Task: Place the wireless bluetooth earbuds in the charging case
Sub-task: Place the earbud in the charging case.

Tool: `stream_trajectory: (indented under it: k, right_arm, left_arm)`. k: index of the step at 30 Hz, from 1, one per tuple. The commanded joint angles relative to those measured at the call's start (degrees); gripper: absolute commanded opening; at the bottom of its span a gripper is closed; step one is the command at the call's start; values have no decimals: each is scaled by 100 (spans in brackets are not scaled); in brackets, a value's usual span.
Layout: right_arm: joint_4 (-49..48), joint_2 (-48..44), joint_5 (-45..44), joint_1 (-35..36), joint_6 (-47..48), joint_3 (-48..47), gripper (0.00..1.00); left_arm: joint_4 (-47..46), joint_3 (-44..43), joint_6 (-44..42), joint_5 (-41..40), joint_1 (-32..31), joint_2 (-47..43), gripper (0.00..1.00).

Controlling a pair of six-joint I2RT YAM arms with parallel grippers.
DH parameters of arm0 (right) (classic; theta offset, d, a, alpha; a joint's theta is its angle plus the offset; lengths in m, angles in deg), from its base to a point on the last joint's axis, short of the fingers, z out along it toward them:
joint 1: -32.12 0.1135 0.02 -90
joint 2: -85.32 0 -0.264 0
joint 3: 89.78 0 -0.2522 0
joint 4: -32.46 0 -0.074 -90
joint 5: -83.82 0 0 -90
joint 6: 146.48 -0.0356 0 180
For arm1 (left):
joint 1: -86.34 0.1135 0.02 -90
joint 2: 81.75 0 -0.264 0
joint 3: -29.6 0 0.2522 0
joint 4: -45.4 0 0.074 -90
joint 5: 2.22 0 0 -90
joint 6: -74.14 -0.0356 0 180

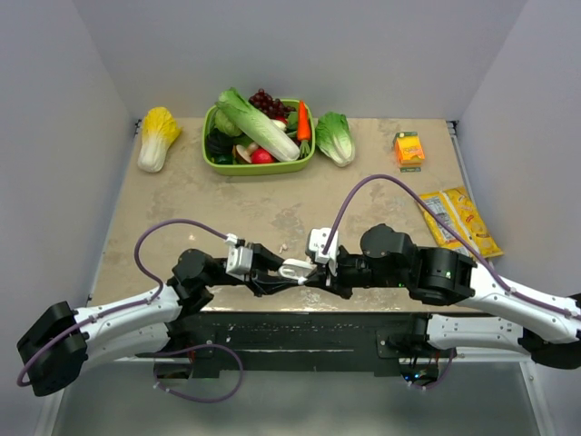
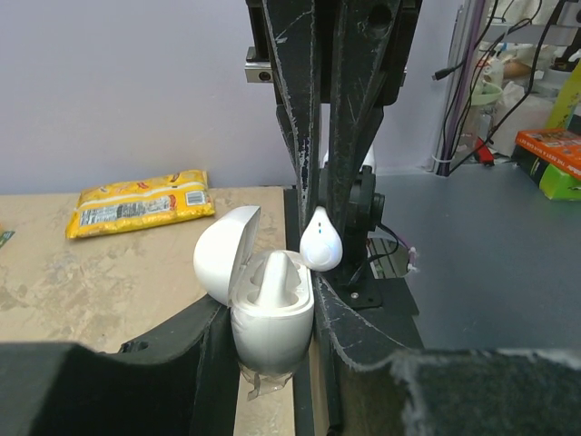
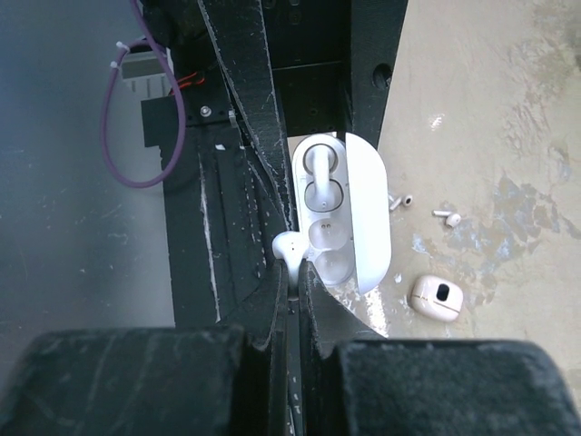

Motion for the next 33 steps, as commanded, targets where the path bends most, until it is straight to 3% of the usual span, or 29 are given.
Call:
stream_trajectory:
  k: [1,33]
  right_arm:
    - [-292,-105,-384,-8,12,-184,0]
    - [-90,97,-393,-16,-120,36,0]
  left_arm:
    - [-546,0,173,217,-16,59,0]
    - [-783,-79,164,50,-16,-125,0]
